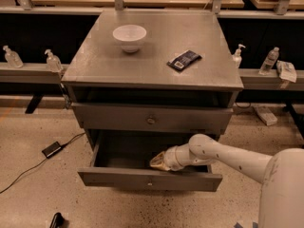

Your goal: Open middle drawer

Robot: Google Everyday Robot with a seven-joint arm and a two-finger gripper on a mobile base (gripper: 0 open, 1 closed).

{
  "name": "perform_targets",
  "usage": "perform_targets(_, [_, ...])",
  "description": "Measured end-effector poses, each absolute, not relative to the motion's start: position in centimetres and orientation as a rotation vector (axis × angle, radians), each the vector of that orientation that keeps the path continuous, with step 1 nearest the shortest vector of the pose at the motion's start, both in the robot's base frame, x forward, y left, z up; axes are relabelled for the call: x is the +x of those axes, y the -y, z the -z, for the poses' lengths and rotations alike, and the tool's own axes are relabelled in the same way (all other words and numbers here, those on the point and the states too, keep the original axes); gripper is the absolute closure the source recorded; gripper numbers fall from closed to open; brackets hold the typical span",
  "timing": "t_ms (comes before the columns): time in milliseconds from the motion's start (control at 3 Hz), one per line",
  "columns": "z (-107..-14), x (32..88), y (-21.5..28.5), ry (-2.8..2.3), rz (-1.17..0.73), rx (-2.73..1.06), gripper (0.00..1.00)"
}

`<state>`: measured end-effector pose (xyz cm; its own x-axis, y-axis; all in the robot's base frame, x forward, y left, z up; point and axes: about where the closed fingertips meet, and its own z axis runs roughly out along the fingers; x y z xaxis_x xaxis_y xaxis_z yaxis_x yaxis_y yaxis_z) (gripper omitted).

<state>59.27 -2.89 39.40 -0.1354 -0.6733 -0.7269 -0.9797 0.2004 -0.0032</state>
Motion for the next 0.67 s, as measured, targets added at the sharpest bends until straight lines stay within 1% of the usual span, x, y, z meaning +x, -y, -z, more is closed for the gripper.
perform_targets(333, [-39.6, 59.3, 2.9, -1.881, -0.659, -1.537, 1.0])
perform_targets(667, [-40.7, 57.3, 3.5, -1.901, -0.666, -1.513, 1.0])
